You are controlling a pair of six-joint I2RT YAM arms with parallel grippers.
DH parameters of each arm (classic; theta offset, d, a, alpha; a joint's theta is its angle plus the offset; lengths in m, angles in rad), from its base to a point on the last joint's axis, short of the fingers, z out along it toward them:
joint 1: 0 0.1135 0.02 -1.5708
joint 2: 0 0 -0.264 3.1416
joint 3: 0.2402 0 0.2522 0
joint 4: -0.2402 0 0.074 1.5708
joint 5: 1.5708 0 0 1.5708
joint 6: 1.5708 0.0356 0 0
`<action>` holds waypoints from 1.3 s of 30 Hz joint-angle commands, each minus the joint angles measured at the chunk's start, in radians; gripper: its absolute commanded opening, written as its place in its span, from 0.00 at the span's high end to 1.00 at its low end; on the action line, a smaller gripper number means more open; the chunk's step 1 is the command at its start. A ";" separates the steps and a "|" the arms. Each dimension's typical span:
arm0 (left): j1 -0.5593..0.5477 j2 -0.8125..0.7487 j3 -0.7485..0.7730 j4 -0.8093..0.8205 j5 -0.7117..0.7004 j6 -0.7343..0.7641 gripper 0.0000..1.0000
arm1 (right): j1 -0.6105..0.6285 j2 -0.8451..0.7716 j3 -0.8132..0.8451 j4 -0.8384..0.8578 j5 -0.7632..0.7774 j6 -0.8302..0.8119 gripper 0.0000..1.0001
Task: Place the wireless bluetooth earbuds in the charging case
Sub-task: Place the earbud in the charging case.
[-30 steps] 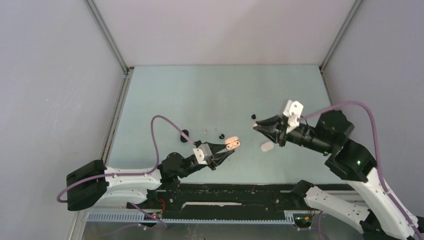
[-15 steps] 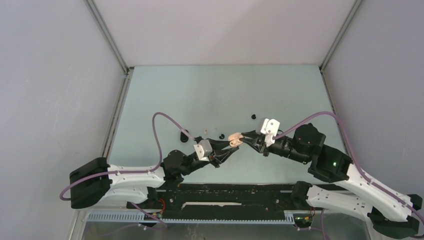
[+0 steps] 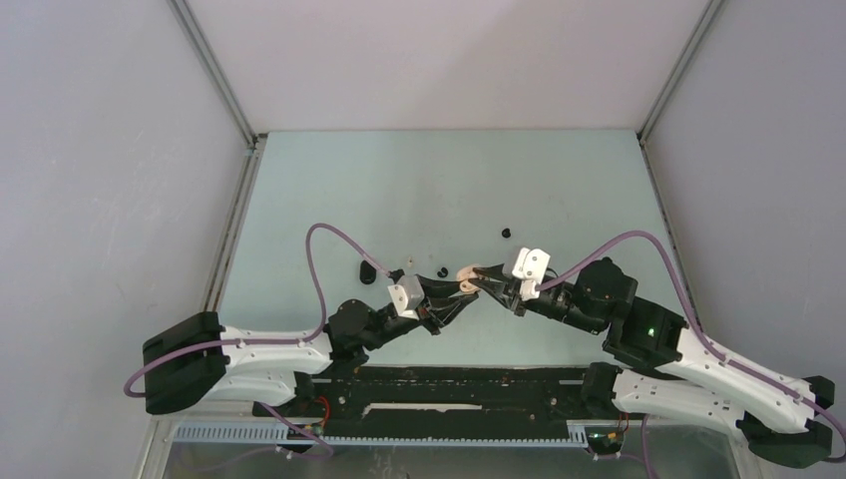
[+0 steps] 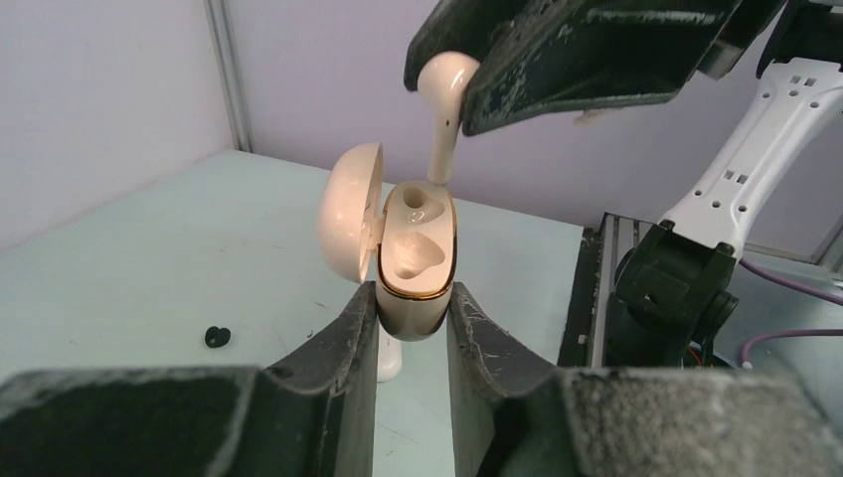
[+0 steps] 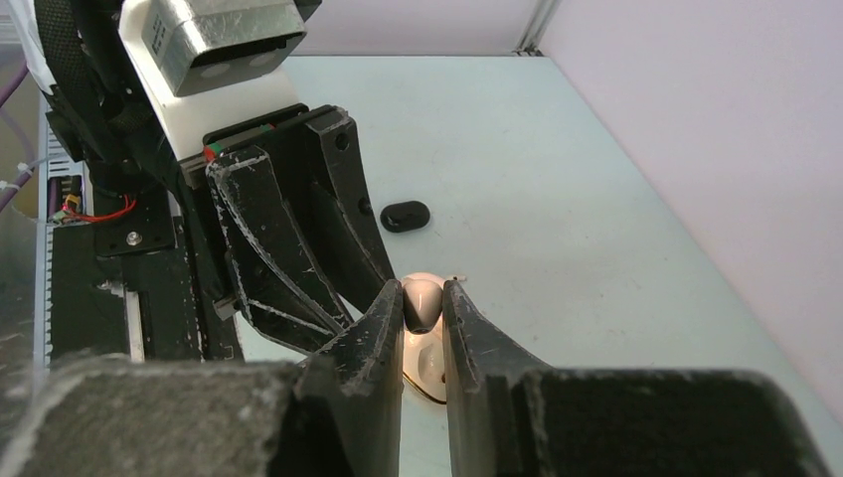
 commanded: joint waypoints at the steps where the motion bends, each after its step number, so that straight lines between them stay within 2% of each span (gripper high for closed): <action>1: -0.005 -0.009 0.046 0.056 0.007 -0.011 1.00 | 0.011 -0.008 -0.017 0.078 0.018 -0.008 1.00; 39: -0.005 -0.032 0.029 0.074 0.056 -0.047 1.00 | 0.036 0.023 -0.074 0.116 0.010 -0.034 1.00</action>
